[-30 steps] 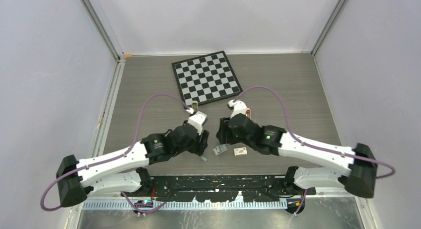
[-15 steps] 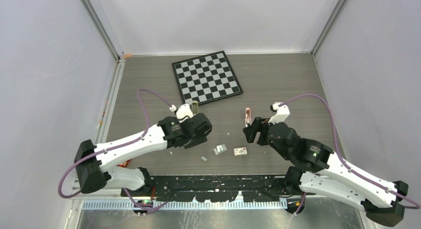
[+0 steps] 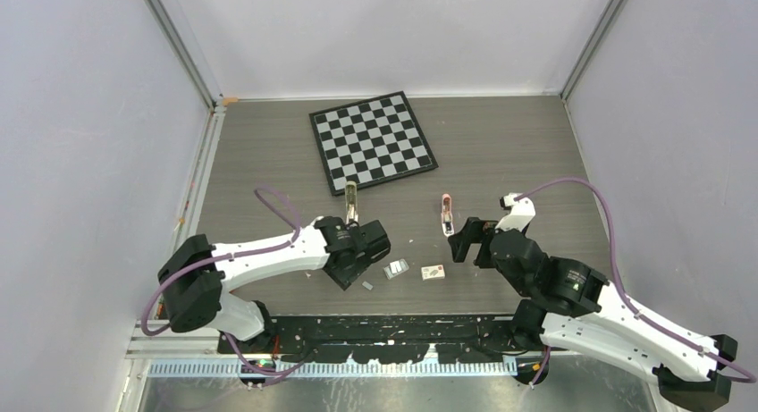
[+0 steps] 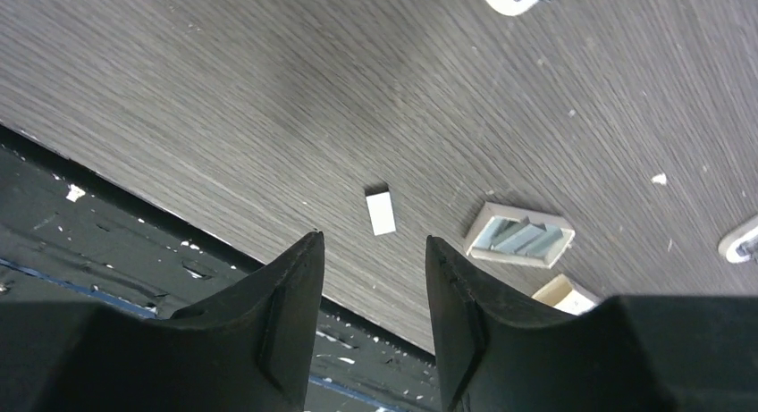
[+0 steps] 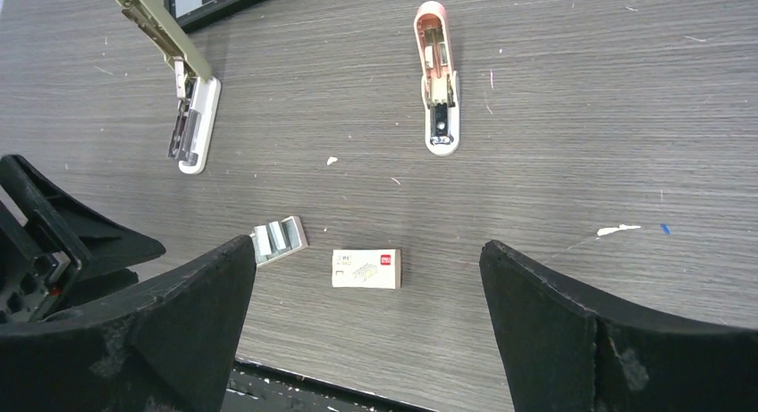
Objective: Load the staples into the stapler
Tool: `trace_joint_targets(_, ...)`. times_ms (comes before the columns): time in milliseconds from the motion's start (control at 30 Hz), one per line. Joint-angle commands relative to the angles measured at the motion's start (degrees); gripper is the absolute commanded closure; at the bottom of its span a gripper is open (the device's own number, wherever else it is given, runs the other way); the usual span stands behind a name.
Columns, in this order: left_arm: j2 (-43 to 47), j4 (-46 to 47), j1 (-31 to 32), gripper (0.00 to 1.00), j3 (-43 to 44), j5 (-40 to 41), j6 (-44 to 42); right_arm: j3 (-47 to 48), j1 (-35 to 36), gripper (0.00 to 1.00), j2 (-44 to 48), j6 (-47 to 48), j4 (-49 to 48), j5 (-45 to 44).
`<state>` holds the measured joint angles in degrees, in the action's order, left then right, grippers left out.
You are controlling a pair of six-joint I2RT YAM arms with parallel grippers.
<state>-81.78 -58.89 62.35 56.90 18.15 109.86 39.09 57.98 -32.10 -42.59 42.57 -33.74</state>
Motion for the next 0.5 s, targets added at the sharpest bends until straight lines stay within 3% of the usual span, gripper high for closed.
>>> trace_joint_targets(0,-2.11,0.64,0.49,0.54,-1.13,-0.21,7.43,-0.63,-0.01,0.00,1.71,-1.79,0.06,-2.81)
trace_joint_targets(267,-6.12,5.67,0.55,0.58,-2.71,-1.69,9.44,-1.43,0.01,0.00,2.30,-1.93,0.28,-2.48)
trace_joint_targets(467,-8.46,4.15,0.83,0.58,-0.93,-2.41,10.20,-1.57,-0.03,0.00,2.54,-2.24,0.50,-2.28)
